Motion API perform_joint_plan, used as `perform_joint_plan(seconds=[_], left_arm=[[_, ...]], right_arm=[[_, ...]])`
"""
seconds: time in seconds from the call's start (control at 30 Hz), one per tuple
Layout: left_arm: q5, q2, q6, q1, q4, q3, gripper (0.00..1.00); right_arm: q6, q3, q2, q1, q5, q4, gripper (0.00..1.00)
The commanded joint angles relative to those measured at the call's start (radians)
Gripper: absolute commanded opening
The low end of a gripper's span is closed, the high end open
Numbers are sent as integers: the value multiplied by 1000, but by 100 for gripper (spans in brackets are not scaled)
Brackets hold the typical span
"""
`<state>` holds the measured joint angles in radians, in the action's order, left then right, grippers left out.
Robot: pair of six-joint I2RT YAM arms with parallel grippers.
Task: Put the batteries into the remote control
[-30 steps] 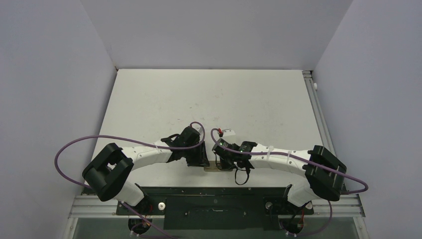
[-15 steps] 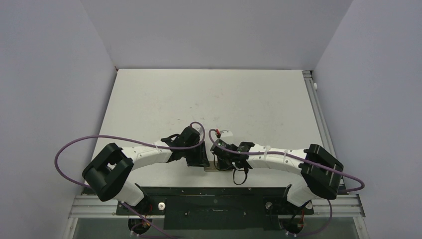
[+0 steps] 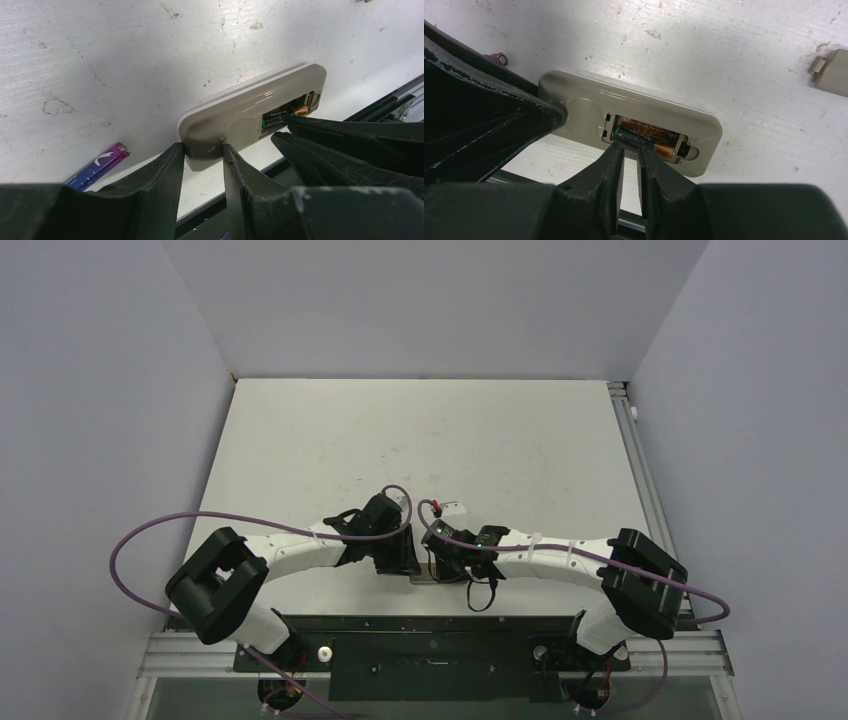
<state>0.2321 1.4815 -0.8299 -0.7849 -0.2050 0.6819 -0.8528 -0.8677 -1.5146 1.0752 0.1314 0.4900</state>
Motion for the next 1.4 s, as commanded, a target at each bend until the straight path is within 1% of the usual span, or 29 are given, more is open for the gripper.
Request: perform_joint_plan(seconds=[0.0,0.57,0.8,1.37], left_arm=[[24,-4,8,-8,32,-1,31],[22,-1,7,-8,34,-6,31],[23,1,7,-8,36,-4,31],[26,8,6,-8,36,-2,31]], right_arm=[[-1,-1,-27,6,41,26,18],[-11,-66,65,6,80,61,22],[-11,-45,96,-5,120,92,23],[-13,21,79,-32,78,46,22]])
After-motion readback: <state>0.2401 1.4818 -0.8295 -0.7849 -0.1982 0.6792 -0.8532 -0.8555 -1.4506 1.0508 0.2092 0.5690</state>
